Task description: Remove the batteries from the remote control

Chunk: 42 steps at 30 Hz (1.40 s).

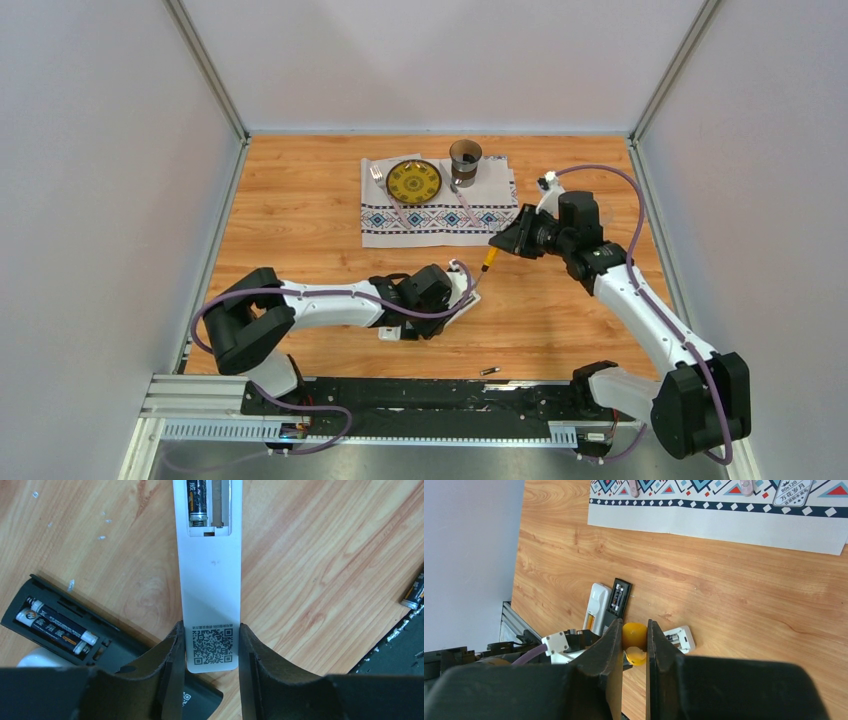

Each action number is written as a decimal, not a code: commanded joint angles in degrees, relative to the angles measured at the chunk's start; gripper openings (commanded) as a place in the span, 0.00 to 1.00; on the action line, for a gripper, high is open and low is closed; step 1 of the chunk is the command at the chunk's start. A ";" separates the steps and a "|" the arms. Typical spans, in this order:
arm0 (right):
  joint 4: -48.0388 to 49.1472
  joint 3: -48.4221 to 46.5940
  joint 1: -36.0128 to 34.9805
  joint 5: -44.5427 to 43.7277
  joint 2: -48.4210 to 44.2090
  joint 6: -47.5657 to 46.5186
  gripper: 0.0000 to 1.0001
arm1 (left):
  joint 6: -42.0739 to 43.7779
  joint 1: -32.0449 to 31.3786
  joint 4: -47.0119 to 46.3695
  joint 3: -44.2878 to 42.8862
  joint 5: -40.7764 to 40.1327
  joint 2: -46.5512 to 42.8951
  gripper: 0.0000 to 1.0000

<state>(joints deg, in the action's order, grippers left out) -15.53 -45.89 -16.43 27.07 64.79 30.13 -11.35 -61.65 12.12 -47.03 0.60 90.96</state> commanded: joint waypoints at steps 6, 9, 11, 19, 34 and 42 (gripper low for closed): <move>7.53 3.08 -2.29 0.98 1.04 -1.30 0.00 | -0.86 -2.25 2.82 4.31 -2.27 -5.61 0.03; 8.58 3.88 -4.31 -2.10 2.00 -2.44 0.00 | -0.86 -2.25 2.91 4.40 -2.18 -5.18 0.03; 9.37 4.05 -5.10 -4.03 3.23 -2.97 0.00 | -0.69 -2.34 3.35 4.14 -2.10 -4.83 0.03; 10.70 4.76 -7.30 -10.89 4.46 -4.55 0.00 | 0.02 -2.34 3.70 3.61 -2.10 -4.91 0.03; 12.98 5.81 -8.80 -10.99 6.92 -4.11 0.00 | -0.07 -2.42 4.14 2.73 -1.74 -4.03 0.00; 13.42 7.13 -8.80 -10.02 7.19 -3.41 0.00 | 0.28 -2.43 4.67 1.85 -1.66 -3.77 0.00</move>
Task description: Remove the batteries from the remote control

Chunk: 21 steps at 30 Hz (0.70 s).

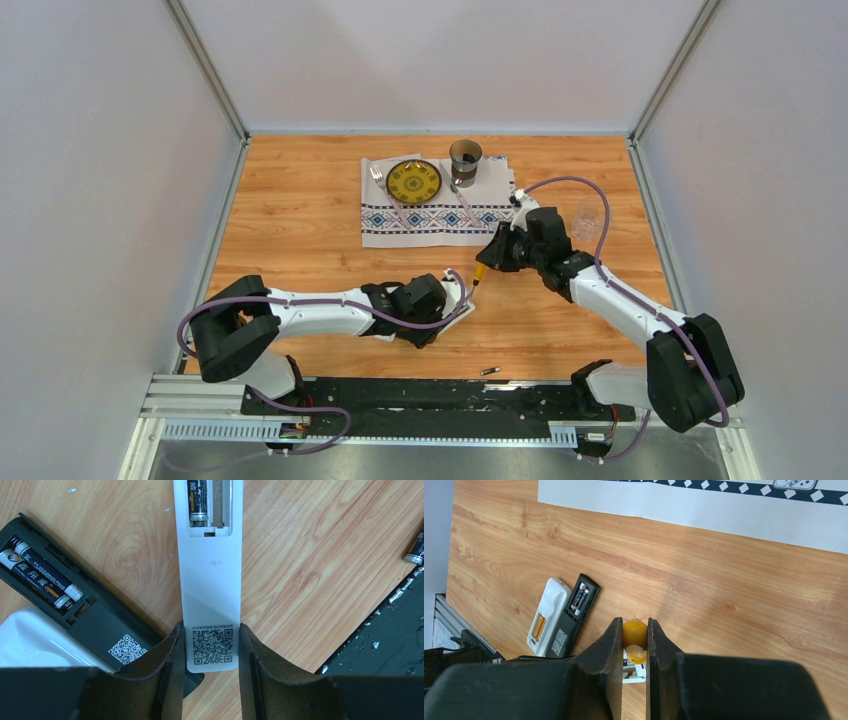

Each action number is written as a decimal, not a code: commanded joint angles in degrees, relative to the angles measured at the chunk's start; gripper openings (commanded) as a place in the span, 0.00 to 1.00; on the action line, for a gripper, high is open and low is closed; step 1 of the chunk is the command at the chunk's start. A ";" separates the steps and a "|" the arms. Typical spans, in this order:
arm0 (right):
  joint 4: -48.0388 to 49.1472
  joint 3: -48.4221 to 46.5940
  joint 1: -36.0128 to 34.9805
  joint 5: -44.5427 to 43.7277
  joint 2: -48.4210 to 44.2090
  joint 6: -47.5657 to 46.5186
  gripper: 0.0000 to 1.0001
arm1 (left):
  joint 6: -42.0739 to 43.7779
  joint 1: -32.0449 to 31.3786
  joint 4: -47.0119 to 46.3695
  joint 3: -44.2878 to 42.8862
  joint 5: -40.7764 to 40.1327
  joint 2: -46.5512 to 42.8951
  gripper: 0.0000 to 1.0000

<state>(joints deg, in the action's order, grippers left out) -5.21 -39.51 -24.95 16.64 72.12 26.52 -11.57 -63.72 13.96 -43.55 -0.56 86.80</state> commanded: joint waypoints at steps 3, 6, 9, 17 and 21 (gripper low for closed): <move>3.46 1.10 -0.36 0.58 -0.22 0.28 0.00 | 0.67 -0.44 2.92 -1.62 -0.58 0.47 0.00; 3.63 1.45 -0.36 0.93 -0.22 0.55 0.00 | 0.67 -0.44 3.01 -1.63 -0.41 0.73 0.00; 3.72 1.54 -0.54 1.37 -0.84 0.90 0.00 | 0.67 -0.52 2.92 -1.54 -0.41 0.91 0.00; 3.81 1.89 -0.71 -0.12 0.04 -0.07 0.00 | 0.85 -0.61 2.92 -2.24 -0.23 1.79 0.00; 3.89 2.33 -0.98 -0.56 0.66 -0.51 0.00 | 0.85 -0.70 3.10 -2.33 -0.23 2.05 0.00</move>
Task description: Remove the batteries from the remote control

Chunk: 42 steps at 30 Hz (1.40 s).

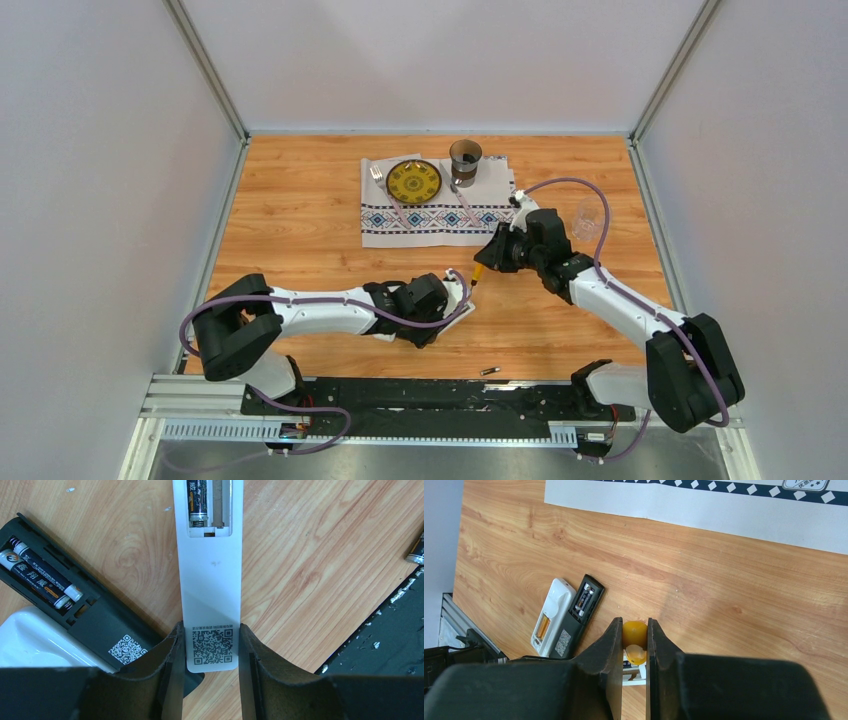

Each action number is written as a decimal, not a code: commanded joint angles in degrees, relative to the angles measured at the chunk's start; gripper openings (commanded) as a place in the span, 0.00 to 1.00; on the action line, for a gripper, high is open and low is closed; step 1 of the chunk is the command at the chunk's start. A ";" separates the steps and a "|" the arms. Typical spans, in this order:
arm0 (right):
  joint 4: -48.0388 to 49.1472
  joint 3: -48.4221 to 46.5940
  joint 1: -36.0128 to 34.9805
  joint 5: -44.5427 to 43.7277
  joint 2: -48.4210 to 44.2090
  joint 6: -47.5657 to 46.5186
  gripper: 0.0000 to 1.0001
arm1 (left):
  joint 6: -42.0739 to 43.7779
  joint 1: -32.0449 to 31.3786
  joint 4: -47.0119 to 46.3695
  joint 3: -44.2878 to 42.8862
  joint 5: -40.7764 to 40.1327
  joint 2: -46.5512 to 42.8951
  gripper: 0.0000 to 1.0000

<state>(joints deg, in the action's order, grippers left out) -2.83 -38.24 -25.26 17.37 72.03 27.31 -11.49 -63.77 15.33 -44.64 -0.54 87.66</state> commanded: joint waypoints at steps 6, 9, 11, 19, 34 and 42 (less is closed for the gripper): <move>0.90 1.59 -1.20 -1.28 0.31 -1.30 0.00 | 0.68 -0.66 1.63 -1.15 -0.43 1.11 0.00; 0.72 1.94 -1.29 -2.16 -0.05 -1.47 0.00 | 0.76 -0.83 1.63 -1.15 -0.43 1.29 0.00; 0.46 2.03 -1.29 -2.77 0.04 -1.47 0.00 | 0.76 -0.83 1.72 -1.24 -0.52 1.38 0.00; 0.46 1.94 -1.29 -3.56 -2.33 -0.42 0.00 | 0.50 -1.01 1.63 -0.97 -0.69 1.38 0.00; 0.81 2.29 -1.29 -3.92 -3.39 -0.59 0.00 | 0.41 -1.27 1.45 -1.15 -1.13 1.90 0.00; 2.30 2.64 -1.38 -3.22 -2.07 -0.42 0.00 | 0.24 -1.36 1.37 -1.06 -1.05 2.17 0.00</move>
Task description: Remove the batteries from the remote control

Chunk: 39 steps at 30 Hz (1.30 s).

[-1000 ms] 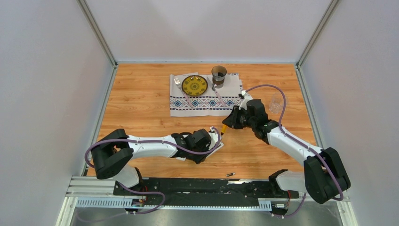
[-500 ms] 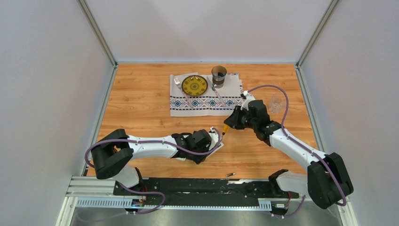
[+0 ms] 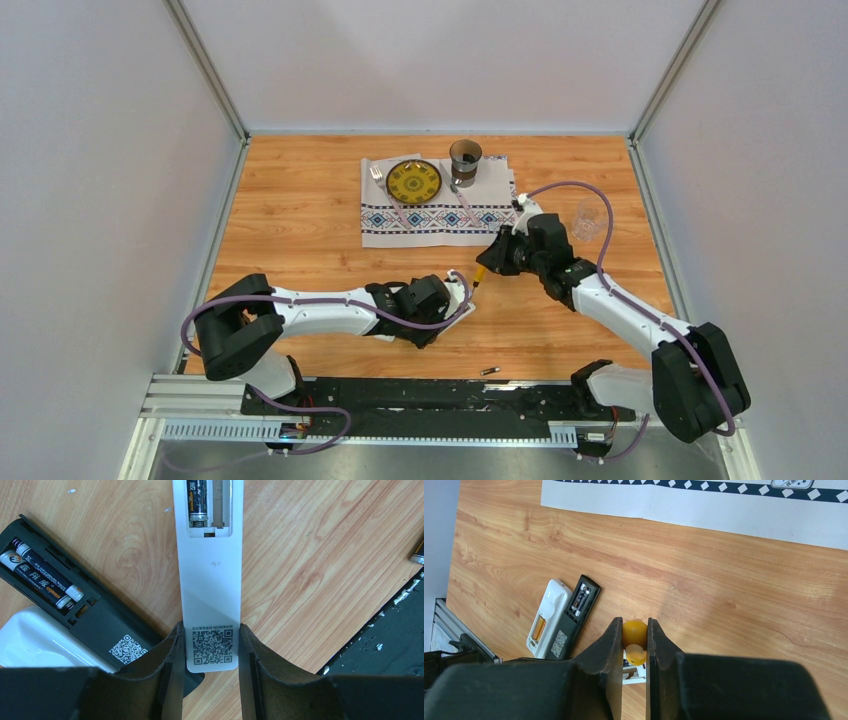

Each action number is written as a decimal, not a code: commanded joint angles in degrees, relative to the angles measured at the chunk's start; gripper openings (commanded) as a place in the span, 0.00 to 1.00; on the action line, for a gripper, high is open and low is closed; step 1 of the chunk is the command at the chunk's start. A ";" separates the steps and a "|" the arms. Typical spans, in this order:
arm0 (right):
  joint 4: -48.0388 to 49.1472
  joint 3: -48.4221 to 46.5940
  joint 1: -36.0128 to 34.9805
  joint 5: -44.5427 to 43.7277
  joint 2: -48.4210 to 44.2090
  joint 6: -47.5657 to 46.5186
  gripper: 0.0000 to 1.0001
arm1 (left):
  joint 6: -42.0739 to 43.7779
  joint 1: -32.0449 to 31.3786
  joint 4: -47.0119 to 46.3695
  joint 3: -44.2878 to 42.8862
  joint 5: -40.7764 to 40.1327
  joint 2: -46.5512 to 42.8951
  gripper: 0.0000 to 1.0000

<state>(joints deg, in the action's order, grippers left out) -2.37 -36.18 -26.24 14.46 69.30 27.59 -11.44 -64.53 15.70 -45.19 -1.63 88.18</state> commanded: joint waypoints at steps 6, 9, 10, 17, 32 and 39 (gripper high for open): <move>1.76 0.32 -0.39 -0.31 1.10 -0.70 0.00 | 0.02 -0.68 0.99 -0.69 -0.04 1.91 0.00; 1.76 0.50 -0.48 0.04 1.54 -0.70 0.00 | 0.19 -0.77 1.00 -0.78 -0.04 2.17 0.00; 1.67 0.50 -0.57 -0.04 1.54 -0.70 0.00 | 0.11 -0.77 1.08 -0.86 -0.04 2.08 0.00; 1.41 0.41 -1.36 0.04 1.89 -0.88 0.00 | 0.19 -0.86 0.99 -0.87 -0.13 2.43 0.00; -2.37 0.06 -6.35 -9.96 1.37 -4.82 0.00 | -0.33 -1.12 0.82 -0.60 -0.31 2.43 0.00; -3.96 -0.20 -13.04 -23.05 2.16 -4.84 0.00 | -0.60 -1.12 0.73 -0.60 -0.31 2.52 0.00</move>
<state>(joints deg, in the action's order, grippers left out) -0.64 -36.84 -35.86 1.63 70.30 25.08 -11.62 -64.86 16.16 -45.60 -2.20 88.53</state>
